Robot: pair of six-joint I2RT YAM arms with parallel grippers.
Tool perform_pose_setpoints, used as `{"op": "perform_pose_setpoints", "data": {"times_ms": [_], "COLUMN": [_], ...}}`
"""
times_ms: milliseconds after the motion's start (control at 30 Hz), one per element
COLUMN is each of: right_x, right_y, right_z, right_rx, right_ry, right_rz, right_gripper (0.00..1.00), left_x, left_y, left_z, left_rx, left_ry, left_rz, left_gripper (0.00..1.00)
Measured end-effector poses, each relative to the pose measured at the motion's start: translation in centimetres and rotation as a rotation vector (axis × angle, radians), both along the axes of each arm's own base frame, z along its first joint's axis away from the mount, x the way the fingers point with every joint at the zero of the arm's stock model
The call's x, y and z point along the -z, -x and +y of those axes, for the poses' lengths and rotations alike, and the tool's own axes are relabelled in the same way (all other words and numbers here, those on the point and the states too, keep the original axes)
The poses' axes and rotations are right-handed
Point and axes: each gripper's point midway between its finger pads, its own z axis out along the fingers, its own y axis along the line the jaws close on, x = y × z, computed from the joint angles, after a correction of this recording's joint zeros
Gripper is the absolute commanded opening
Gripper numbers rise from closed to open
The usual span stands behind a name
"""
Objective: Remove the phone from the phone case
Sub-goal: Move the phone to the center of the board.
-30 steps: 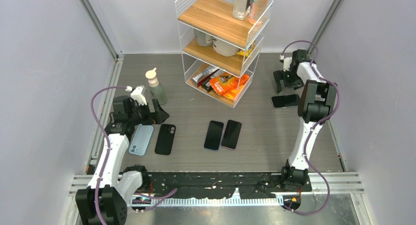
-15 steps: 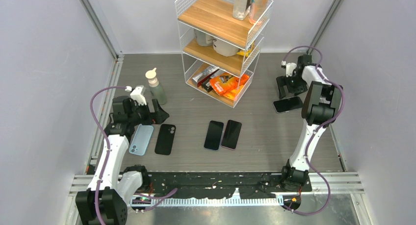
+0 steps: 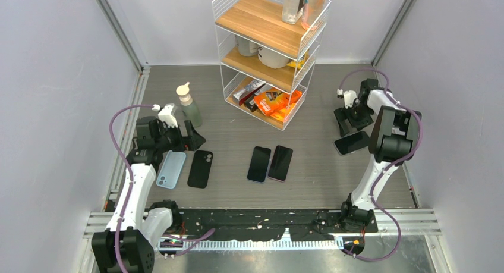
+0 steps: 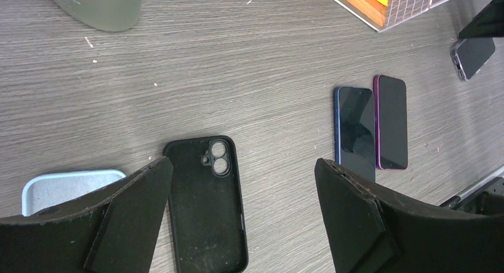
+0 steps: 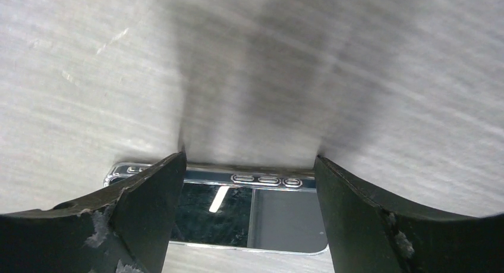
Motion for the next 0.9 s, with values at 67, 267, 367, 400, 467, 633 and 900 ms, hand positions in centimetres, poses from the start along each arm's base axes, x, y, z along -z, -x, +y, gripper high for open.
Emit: {"op": "perform_pose_setpoints", "data": {"times_ms": [67,267,367,400,467,633,900], "right_x": [0.0,-0.5,-1.9,-2.6,-4.1,-6.4,-4.4], "right_y": [1.3,4.7,6.0,6.3,6.6,8.6,15.0], "right_z": [0.3,1.4,1.7,1.8,1.7,1.4,1.1], "right_rx": [-0.018,-0.056,-0.079,-0.089,-0.113,-0.187,-0.327], "right_ry": [-0.006,-0.03,-0.032,-0.026,-0.007,0.063,0.154], "right_rz": [0.018,0.057,0.05,0.034,-0.009,-0.071,-0.01], "right_gripper": [0.86,0.87,0.89,0.89,0.89,0.89,0.89], "left_x": [0.0,0.0,0.0,0.0,0.0,0.0,0.0], "left_y": [0.0,0.0,0.0,0.0,0.0,0.0,0.0], "left_z": [0.0,0.0,0.0,0.0,0.0,0.0,0.0], "left_rx": [0.001,0.001,0.001,0.001,0.001,0.001,0.002], "left_ry": [0.001,0.001,0.001,0.001,0.001,0.001,0.001], "left_rz": [0.0,0.0,0.0,0.0,0.0,0.0,0.0], "left_gripper": [0.93,0.93,0.93,0.93,0.93,0.93,0.93]}}
